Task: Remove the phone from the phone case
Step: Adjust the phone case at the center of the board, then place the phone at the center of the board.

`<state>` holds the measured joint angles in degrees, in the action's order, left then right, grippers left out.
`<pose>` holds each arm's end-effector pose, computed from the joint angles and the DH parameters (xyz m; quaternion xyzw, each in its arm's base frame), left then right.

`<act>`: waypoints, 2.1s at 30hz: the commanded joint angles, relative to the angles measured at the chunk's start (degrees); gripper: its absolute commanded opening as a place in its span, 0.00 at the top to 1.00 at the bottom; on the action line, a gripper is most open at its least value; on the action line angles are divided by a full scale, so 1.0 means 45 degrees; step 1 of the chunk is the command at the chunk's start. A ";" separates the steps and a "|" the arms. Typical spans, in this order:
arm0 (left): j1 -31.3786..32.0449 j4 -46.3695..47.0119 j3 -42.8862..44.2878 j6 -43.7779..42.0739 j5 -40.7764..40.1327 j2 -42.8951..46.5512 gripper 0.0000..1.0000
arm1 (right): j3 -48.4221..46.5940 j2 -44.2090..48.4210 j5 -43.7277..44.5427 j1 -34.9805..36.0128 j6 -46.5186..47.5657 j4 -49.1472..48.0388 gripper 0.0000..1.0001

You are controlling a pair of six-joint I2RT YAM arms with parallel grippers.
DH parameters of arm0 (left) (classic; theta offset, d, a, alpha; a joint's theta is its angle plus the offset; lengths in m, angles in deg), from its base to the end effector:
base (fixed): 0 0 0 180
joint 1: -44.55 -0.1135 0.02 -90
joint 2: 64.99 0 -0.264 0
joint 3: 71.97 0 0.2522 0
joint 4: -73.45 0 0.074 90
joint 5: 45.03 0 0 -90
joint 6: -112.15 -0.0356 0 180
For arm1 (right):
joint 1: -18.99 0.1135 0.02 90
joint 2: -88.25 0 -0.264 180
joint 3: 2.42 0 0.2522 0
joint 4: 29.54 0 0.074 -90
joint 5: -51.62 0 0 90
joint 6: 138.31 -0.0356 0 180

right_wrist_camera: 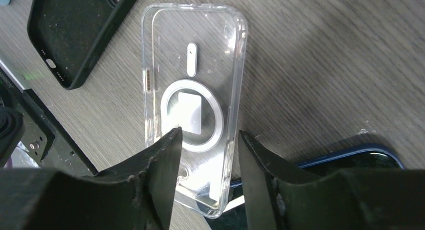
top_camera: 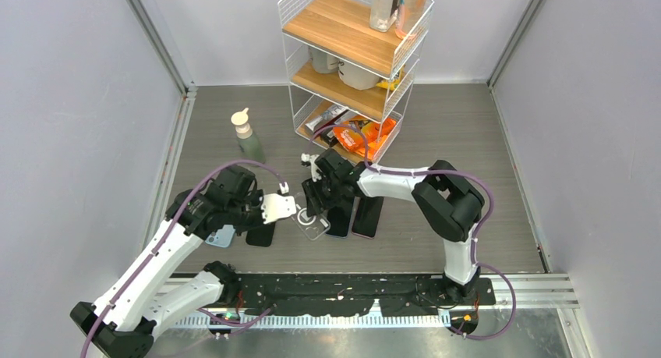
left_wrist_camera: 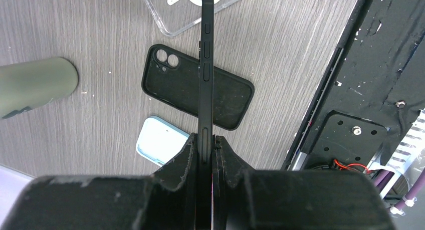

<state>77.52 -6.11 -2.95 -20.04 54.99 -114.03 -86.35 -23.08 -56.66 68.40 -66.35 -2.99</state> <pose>0.1134 -0.0809 0.3050 0.6044 0.7478 -0.0630 0.2673 0.2540 0.3136 0.1562 -0.3011 0.8906 0.2952 0.1702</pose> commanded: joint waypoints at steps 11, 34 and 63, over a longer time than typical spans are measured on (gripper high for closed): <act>-0.0043 0.0112 0.0717 0.0119 -0.0614 -0.0006 1.00 | 0.1656 0.1428 -0.0163 0.0439 0.0732 0.0085 0.45; -0.0277 0.0097 -0.0054 -0.0445 -0.1013 0.0452 1.00 | 0.1455 0.1229 -0.1220 0.1520 0.0610 -0.0199 0.44; -0.0276 0.0928 0.0846 -0.0327 0.3259 -0.0778 1.00 | 0.2571 0.7361 -0.1930 0.1194 0.7729 0.0650 0.31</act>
<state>76.65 -6.14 -1.86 -22.05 60.94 -118.59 -74.09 7.02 -58.87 74.24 -38.14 1.17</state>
